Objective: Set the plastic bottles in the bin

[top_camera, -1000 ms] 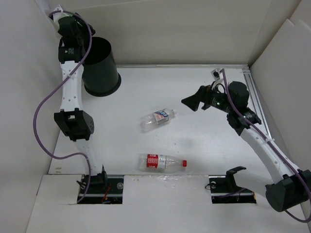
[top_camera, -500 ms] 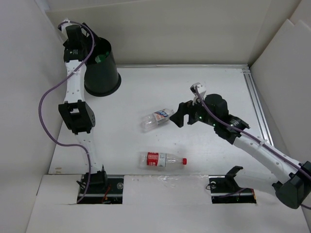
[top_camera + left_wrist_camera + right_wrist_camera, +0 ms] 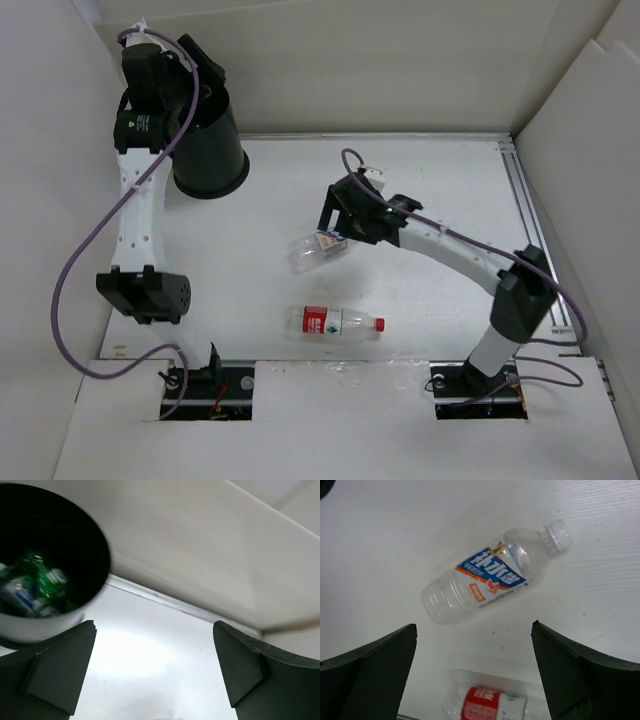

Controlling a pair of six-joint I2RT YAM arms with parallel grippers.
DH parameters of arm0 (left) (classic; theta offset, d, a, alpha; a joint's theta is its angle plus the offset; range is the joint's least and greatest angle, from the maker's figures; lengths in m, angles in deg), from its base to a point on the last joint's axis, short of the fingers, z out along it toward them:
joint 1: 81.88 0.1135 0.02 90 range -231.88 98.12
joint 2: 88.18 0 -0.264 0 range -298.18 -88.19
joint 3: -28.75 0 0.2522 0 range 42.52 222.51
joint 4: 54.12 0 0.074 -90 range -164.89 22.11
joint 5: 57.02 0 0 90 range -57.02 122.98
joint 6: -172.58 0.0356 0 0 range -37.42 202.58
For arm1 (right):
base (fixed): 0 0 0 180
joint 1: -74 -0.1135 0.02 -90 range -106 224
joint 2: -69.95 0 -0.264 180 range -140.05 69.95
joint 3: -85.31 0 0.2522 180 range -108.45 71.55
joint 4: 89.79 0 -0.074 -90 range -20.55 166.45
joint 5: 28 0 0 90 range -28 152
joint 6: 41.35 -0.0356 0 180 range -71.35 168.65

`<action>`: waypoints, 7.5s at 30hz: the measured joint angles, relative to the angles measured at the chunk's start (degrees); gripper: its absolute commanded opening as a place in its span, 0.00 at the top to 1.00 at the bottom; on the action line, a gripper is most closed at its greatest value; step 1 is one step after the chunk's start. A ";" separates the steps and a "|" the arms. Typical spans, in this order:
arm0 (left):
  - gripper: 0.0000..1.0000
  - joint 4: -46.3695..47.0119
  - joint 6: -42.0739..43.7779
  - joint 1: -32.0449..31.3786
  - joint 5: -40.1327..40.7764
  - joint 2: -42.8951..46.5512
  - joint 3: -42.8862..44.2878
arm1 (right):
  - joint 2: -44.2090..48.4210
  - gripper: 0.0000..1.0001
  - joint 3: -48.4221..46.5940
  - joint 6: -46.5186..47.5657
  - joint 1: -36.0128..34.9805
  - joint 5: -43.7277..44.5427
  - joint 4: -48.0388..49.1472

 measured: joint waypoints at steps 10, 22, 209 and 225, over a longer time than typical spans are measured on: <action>0.00 1.18 6.12 -9.68 -5.46 16.72 -21.05 | -14.80 0.01 -6.80 -21.99 -0.20 1.11 -6.51; 0.00 4.63 8.87 -9.07 -10.23 17.53 -29.73 | -18.03 0.01 -6.38 -30.23 0.35 3.85 -2.80; 1.00 33.53 -8.50 -18.36 -28.92 28.61 -64.39 | 6.10 0.48 13.49 30.64 -4.20 -27.85 40.94; 1.00 15.17 -5.97 -12.50 -6.71 6.08 -13.97 | 17.55 0.00 24.76 29.51 4.00 -16.26 36.02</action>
